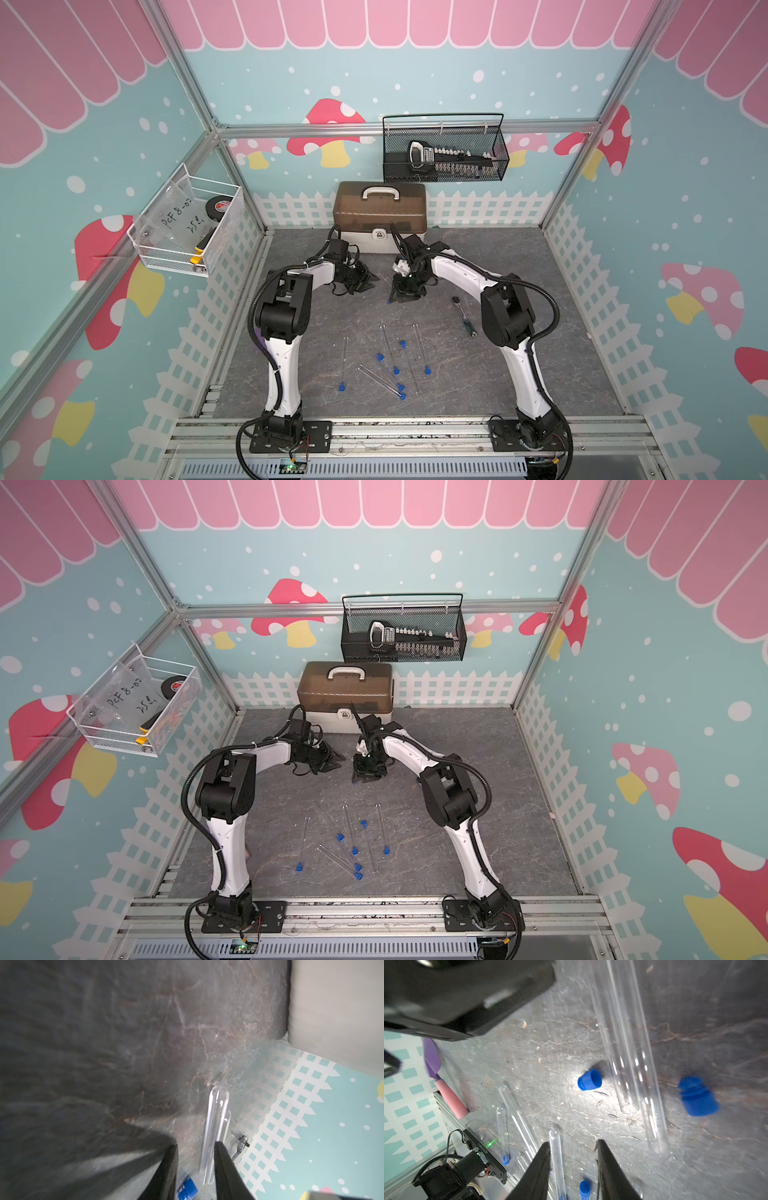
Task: Remove stoppers from test tubes
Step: Place the stopper at the center of the board, then pick up the test tube at the center of the board.
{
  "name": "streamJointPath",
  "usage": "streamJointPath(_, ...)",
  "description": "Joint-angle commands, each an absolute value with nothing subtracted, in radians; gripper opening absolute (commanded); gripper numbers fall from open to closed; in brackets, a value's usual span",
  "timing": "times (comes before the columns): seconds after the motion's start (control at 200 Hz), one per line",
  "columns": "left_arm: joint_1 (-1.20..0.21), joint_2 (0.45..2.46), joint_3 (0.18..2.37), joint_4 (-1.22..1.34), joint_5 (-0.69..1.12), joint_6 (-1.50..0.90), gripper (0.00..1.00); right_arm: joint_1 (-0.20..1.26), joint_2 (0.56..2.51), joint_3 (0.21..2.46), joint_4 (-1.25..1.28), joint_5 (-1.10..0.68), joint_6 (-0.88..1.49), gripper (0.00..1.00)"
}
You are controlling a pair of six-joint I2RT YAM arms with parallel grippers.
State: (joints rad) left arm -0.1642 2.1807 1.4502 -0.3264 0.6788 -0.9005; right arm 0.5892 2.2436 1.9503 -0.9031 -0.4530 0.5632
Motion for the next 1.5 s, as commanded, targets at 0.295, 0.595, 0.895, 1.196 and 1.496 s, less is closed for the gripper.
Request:
streamJointPath(0.295,-0.160,2.058,1.385,-0.452,0.604,-0.814,0.34,0.575,2.060,1.913,-1.029,-0.363,0.451,0.40)
streamJointPath(0.595,-0.204,1.813,1.184,-0.544,0.528,-0.698,0.35,0.624,1.803,1.483,-1.017,-0.272,0.412,0.39)
streamJointPath(0.895,-0.255,1.500,0.896,-0.552,0.405,-0.760,0.37,0.800,1.636,1.096,-0.829,-0.275,0.537,0.36)
streamJointPath(1.196,-0.262,1.416,0.869,-0.586,0.413,-0.763,0.37,0.840,1.745,1.130,-0.755,-0.209,0.545,0.36)
streamJointPath(1.496,-0.262,1.378,0.854,-0.589,0.428,-0.781,0.38,0.840,1.810,1.145,-0.778,-0.121,0.574,0.29)
